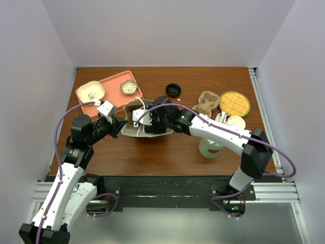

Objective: Pack the takeout coffee

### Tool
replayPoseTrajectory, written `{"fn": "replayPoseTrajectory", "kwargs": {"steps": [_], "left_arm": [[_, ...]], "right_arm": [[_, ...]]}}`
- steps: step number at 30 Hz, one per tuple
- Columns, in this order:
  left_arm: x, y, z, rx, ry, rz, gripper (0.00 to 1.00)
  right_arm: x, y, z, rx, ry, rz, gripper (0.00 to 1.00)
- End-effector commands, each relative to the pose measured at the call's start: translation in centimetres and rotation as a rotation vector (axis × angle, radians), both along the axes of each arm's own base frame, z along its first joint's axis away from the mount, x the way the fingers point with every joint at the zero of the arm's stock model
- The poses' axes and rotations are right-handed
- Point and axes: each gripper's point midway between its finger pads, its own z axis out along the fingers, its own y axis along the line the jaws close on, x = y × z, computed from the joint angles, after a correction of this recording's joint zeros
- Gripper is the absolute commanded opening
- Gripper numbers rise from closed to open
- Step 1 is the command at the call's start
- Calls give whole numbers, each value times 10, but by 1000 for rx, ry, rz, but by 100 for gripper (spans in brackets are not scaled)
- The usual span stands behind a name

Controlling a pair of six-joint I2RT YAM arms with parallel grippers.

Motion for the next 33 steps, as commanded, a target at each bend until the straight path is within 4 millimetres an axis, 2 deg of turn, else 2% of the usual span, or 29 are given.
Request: {"fn": "replayPoseTrajectory", "kwargs": {"steps": [1,4,10,12,14,19,24,33], "left_arm": [[-2,-5,24,-3,-85,-42,0],[-5,-4,23,4,-83,-40,0],[-10,-6,22,-3,-82,-53,0],[-11,-7,22,-3,-85,-61,0],[-11,-8,23,-1,-88,-69,0],[-14,-9,20,4,-89,-84,0],[-11,-7,19,0,-96,-70,0],[-14,-9,15,4,-97,-89,0]], "right_arm": [[21,-12,23,-24,-121,-56,41],[28,-14,20,-48,-130,-70,41],[29,-10,15,-53,-102,-59,41],[30,-11,8,-81,-96,-56,41],[32,-9,11,-59,-99,-57,41],[31,-9,0,-79,-79,-45,41],[32,-7,6,-48,-92,-47,41],[33,-4,-5,-33,-69,-42,40]]}}
